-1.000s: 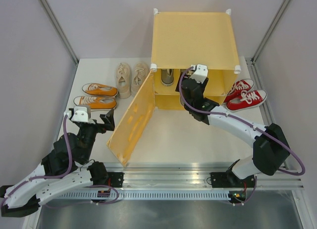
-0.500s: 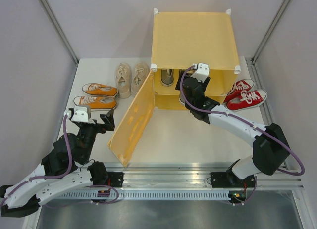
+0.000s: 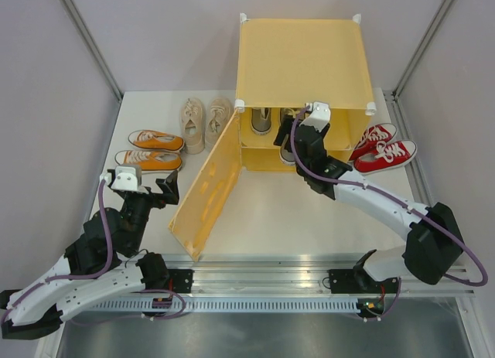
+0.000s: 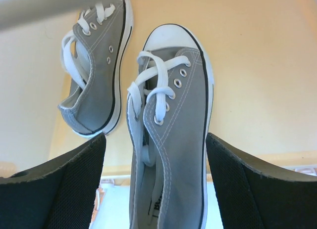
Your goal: Place and organize the shoes in the shoe cabinet
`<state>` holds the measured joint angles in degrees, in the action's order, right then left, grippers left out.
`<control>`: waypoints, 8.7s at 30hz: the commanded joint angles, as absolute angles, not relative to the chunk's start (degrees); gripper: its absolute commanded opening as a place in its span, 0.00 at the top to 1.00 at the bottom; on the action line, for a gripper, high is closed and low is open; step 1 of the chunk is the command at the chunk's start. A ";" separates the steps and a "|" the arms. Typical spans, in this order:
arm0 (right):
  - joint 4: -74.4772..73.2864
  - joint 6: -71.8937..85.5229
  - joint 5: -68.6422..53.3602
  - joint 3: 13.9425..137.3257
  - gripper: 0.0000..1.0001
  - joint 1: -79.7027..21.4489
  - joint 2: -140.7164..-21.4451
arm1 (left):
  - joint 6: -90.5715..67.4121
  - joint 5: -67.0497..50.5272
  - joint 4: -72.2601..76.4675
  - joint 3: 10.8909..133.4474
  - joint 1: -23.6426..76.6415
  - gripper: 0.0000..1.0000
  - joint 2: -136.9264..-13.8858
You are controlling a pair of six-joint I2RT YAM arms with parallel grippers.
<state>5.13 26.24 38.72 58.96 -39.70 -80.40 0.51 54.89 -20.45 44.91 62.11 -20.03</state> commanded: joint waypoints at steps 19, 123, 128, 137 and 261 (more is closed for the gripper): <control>1.50 27.95 36.03 53.35 0.04 -44.64 -72.69 | 1.41 53.96 -19.42 45.35 61.87 0.00 -20.13; 34.45 15.55 41.41 51.42 0.31 -37.53 -92.11 | -0.97 49.83 -20.74 46.41 61.87 0.00 -18.90; 34.63 16.17 40.87 50.45 0.30 -38.49 -91.93 | -0.97 49.83 -20.65 46.32 61.87 0.01 -18.81; 34.72 14.50 42.71 50.54 0.18 -40.17 -92.02 | -0.97 50.01 -20.74 46.32 61.79 0.01 -18.90; 26.72 20.74 27.07 58.72 0.06 -40.34 -90.27 | -2.55 48.78 -22.06 46.85 61.79 0.00 -16.61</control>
<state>26.63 19.86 27.99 59.05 -40.36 -94.45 -0.67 47.88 -22.44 45.39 62.11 -16.91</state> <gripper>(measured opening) 0.928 0.993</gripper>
